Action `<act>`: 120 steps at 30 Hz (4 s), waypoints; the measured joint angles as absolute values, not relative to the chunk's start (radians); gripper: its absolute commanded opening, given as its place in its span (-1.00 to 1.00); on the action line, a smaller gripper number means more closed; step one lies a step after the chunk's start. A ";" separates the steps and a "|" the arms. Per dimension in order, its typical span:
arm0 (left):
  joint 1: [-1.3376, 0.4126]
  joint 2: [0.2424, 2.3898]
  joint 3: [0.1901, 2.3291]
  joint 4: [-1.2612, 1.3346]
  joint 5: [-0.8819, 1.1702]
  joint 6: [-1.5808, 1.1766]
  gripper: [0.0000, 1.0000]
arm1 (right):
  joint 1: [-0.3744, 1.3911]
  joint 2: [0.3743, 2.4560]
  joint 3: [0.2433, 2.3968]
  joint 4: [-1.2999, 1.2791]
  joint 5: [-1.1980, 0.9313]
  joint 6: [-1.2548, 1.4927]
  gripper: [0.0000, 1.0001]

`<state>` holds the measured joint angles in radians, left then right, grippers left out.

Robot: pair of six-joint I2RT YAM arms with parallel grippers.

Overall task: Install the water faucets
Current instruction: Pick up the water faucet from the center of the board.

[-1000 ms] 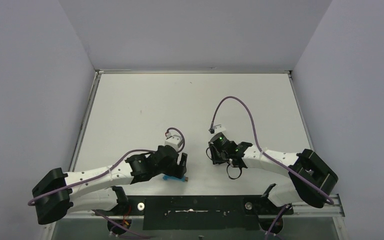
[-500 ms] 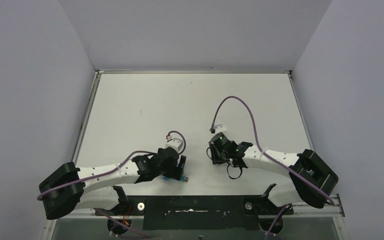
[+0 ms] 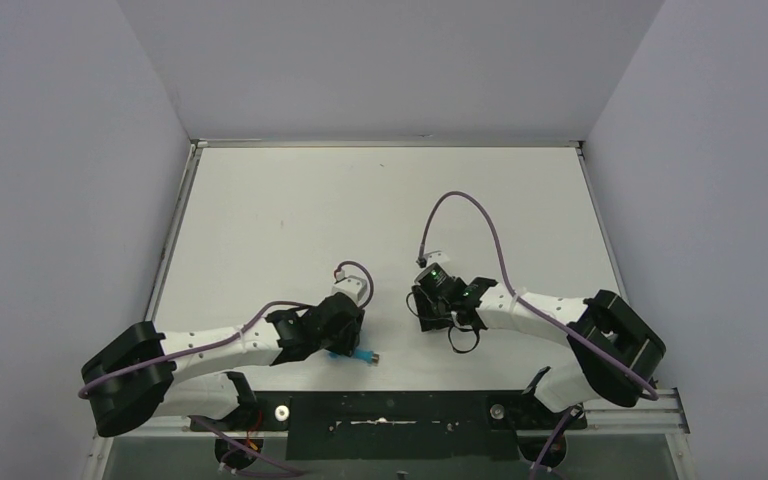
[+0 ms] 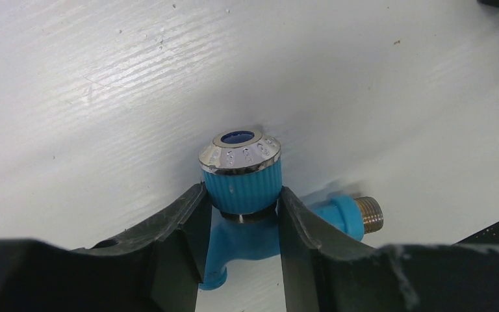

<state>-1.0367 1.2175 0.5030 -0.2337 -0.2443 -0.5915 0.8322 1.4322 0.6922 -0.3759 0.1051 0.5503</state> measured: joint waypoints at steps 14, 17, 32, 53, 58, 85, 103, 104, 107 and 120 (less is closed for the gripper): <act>-0.993 0.949 0.509 -0.231 -0.246 -0.553 -1.00 | 0.839 0.989 0.660 -0.318 0.216 0.463 0.25; -0.973 0.910 0.529 -0.229 -0.229 -0.544 -1.00 | 0.838 0.842 0.630 -0.235 0.232 0.400 0.67; -0.913 0.867 0.844 -0.221 -0.210 -0.405 -1.00 | 0.819 0.907 0.865 -0.130 -0.016 0.381 0.60; -0.913 0.882 0.878 -0.256 -0.218 -0.336 -1.00 | 0.819 1.028 0.860 0.004 -0.332 0.651 0.19; -0.913 0.882 0.878 -0.259 -0.236 -0.336 -1.00 | 0.825 1.066 0.850 0.025 -0.348 0.672 0.14; -0.913 0.867 0.878 -0.266 -0.280 -0.335 -0.70 | 0.846 1.116 0.850 0.059 -0.391 0.692 -0.83; -0.909 0.686 0.953 -0.199 0.142 -0.241 0.57 | 0.805 0.963 1.033 -0.152 -0.571 0.347 -1.00; -0.909 0.682 0.957 -0.193 0.177 -0.227 0.57 | 0.805 0.953 1.046 -0.153 -0.603 0.335 -1.00; -0.909 0.686 0.965 -0.173 0.268 -0.200 0.57 | 0.805 0.938 1.080 -0.150 -0.682 0.318 -1.00; -0.909 0.824 0.978 -0.128 0.506 -0.164 0.05 | 0.807 0.978 1.118 -0.084 -0.813 0.348 -1.00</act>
<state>-0.9089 0.8238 0.9775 -0.1280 0.5060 -0.1642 0.8066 0.9779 1.1183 -0.0837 -0.8131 0.3485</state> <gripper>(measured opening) 0.582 0.324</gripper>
